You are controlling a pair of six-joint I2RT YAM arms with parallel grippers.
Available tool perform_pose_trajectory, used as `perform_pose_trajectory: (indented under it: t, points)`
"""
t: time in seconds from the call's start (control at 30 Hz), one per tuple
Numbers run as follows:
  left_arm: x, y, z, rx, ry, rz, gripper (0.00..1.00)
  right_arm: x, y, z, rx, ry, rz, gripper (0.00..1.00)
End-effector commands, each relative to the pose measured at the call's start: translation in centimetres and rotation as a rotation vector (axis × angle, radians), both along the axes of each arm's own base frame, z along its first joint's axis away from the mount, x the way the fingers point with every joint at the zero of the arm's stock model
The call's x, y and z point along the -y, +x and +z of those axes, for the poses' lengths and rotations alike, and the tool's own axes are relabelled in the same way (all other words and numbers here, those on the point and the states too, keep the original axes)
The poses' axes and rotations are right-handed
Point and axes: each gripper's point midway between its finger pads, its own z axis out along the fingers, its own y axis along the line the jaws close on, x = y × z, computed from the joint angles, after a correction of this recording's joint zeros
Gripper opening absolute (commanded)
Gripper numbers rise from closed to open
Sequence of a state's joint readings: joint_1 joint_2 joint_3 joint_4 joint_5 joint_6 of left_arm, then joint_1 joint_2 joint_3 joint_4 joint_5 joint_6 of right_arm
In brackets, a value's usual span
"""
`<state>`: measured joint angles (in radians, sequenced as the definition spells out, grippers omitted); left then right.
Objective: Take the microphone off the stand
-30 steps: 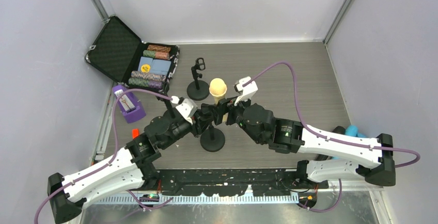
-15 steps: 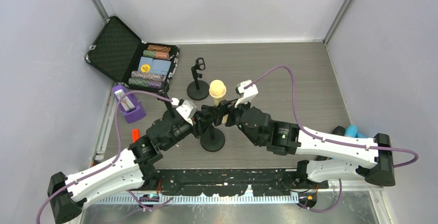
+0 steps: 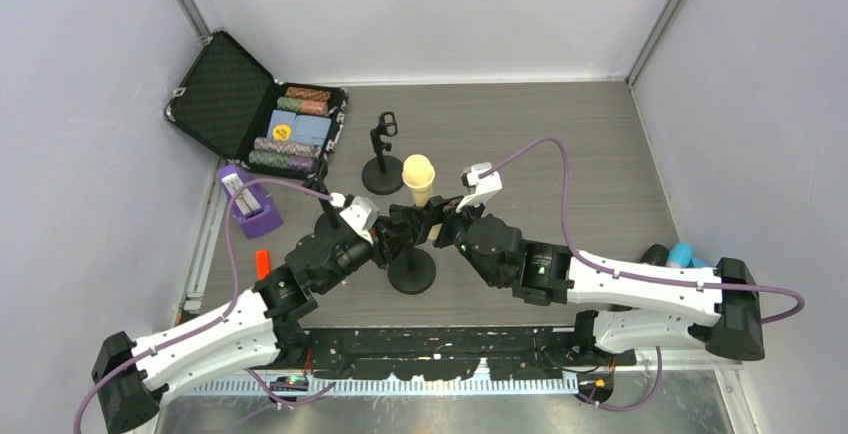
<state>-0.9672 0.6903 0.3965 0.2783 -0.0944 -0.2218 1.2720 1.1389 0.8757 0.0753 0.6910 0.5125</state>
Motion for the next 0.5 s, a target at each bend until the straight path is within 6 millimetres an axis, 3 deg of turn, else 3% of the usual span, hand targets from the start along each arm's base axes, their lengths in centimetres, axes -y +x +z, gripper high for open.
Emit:
perform_pose_trajectory:
  t: [0.0,0.47]
  points:
    - [0.2,-2.4,-8.6,-0.234,0.159,-0.074,0.00,1.6,-1.4,-10.4,-0.116,-0.314,0.042,0.77]
    - [0.2,-2.7,-11.1,-0.279,0.203,-0.079,0.00,1.8,-1.3,-13.3,-0.150,-0.330,0.010,0.77]
